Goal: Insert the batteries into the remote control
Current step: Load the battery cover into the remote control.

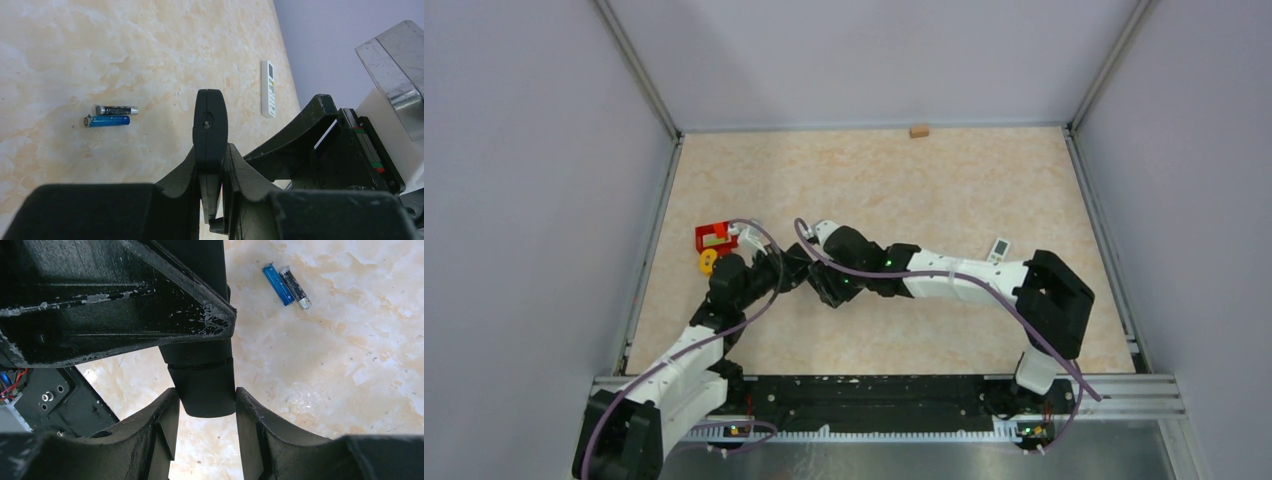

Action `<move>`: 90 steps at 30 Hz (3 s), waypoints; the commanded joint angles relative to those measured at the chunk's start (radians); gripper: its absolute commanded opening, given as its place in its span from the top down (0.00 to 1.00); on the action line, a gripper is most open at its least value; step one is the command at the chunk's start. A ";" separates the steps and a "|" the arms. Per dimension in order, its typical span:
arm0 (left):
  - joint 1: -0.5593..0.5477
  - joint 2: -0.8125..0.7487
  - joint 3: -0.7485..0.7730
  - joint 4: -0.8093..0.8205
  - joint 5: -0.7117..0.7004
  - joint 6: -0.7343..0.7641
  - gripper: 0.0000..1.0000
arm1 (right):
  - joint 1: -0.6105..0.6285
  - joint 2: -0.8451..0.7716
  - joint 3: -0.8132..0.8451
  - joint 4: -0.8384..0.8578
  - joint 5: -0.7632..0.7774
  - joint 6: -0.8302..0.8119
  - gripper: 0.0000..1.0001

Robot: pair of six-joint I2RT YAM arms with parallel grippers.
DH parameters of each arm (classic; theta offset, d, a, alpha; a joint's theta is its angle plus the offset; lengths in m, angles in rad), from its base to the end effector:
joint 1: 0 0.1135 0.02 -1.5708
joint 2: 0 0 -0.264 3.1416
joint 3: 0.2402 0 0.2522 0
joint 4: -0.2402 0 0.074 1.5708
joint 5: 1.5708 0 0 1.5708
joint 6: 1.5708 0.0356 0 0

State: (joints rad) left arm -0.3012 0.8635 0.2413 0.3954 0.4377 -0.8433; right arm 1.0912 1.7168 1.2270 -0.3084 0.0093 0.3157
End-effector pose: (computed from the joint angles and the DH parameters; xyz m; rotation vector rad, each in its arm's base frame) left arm 0.1732 -0.0696 0.1963 -0.1863 1.9365 -1.1835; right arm 0.1753 0.3363 0.2339 -0.9300 2.2894 0.6414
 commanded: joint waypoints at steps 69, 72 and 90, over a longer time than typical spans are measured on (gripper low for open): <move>0.007 -0.033 0.266 -0.004 0.122 -0.523 1.00 | -0.054 -0.555 -0.257 0.180 0.223 0.702 0.20; 0.007 -0.054 0.266 0.028 0.126 -0.577 1.00 | -0.056 -0.559 -0.313 0.305 0.168 0.745 0.29; 0.005 -0.152 0.285 0.022 0.226 -0.589 1.00 | -0.077 -0.438 -0.370 0.774 -0.154 0.647 0.73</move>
State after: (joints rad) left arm -0.2745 0.7593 0.4938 0.3664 0.5705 -1.4639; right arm 1.0214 1.2392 0.8444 0.3351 -0.0483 1.0607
